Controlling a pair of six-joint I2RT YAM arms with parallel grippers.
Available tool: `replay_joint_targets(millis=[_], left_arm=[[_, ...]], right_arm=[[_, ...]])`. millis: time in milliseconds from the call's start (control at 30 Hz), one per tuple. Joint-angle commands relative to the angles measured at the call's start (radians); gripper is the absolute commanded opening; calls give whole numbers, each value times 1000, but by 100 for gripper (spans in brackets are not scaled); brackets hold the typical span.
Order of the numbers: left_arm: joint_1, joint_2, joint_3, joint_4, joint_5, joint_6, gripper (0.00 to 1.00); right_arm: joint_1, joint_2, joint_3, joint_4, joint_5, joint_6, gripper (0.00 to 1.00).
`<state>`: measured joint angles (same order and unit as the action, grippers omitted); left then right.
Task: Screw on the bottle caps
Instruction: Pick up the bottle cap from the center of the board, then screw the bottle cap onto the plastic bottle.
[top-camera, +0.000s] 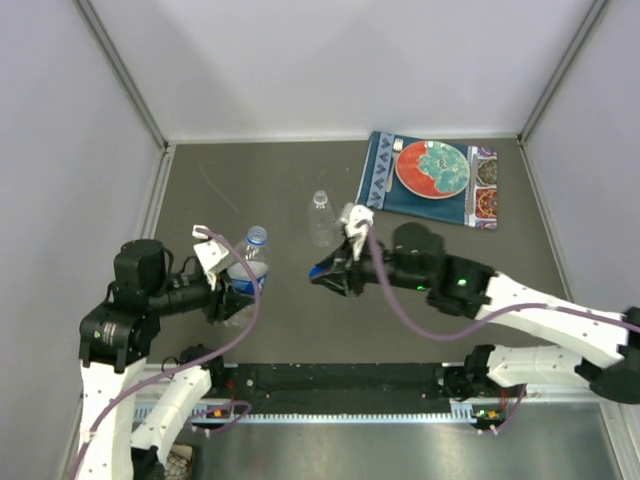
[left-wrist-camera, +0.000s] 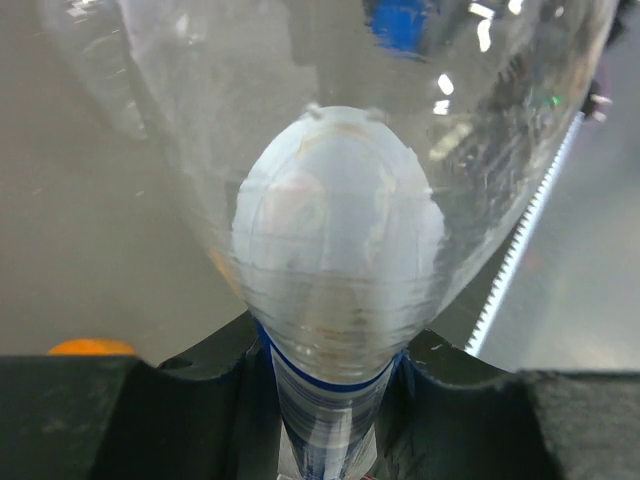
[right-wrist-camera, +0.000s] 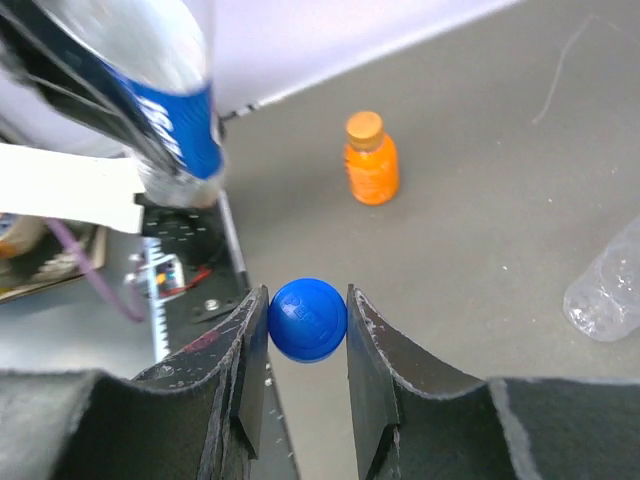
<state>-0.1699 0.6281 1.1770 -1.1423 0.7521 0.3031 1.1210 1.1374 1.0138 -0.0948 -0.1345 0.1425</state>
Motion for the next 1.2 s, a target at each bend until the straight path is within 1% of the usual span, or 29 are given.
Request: replay_joint_targets(millis=[0, 33, 67, 133, 200, 267, 333, 367, 400, 467, 500, 567, 600, 633, 700, 767, 900, 1000, 1167], left_arm=[[3, 41, 47, -184, 321, 247, 11], [3, 59, 80, -223, 354, 280, 12], [0, 94, 96, -258, 403, 357, 13], [-2, 116, 137, -336, 432, 392, 14], [-9, 137, 157, -385, 478, 458, 15], [-45, 143, 173, -393, 496, 447, 15], [-91, 145, 168, -381, 501, 432, 16], [-97, 145, 167, -367, 501, 415, 16], [-97, 142, 164, -363, 498, 409, 16], [-98, 143, 161, -353, 498, 401, 17], [-98, 143, 159, -347, 495, 395, 17], [-105, 157, 150, -321, 478, 363, 18], [-109, 163, 145, -310, 469, 351, 18], [-117, 176, 142, -297, 440, 335, 17], [-125, 188, 144, -284, 411, 315, 18], [-132, 199, 142, -266, 359, 265, 16], [-140, 200, 133, -229, 285, 219, 15], [-140, 202, 133, -229, 270, 215, 14], [-143, 199, 139, -246, 283, 238, 15]], right_arm=[[-38, -139, 103, -256, -161, 32, 15], [-43, -158, 126, -294, -174, 29, 16], [-46, -178, 149, -307, -178, 22, 16], [-47, -182, 219, -336, -210, 0, 17], [-50, -151, 296, -362, -240, -29, 17], [-53, -124, 348, -402, -287, -49, 17], [-55, -85, 440, -431, -342, -81, 17], [-55, -76, 475, -466, -353, -92, 16], [-55, -58, 544, -485, -362, -115, 16], [-55, -38, 609, -537, -373, -136, 17], [-55, -22, 674, -557, -379, -180, 17], [-56, 30, 741, -595, -399, -208, 17], [-55, 50, 805, -638, -410, -234, 16], [-56, 89, 831, -655, -415, -245, 15], [-56, 119, 883, -686, -427, -271, 15], [-58, 148, 913, -692, -438, -285, 15], [-73, 200, 966, -704, -488, -305, 15], [-87, 243, 1006, -721, -536, -308, 14], [-98, 300, 1071, -743, -590, -319, 13]])
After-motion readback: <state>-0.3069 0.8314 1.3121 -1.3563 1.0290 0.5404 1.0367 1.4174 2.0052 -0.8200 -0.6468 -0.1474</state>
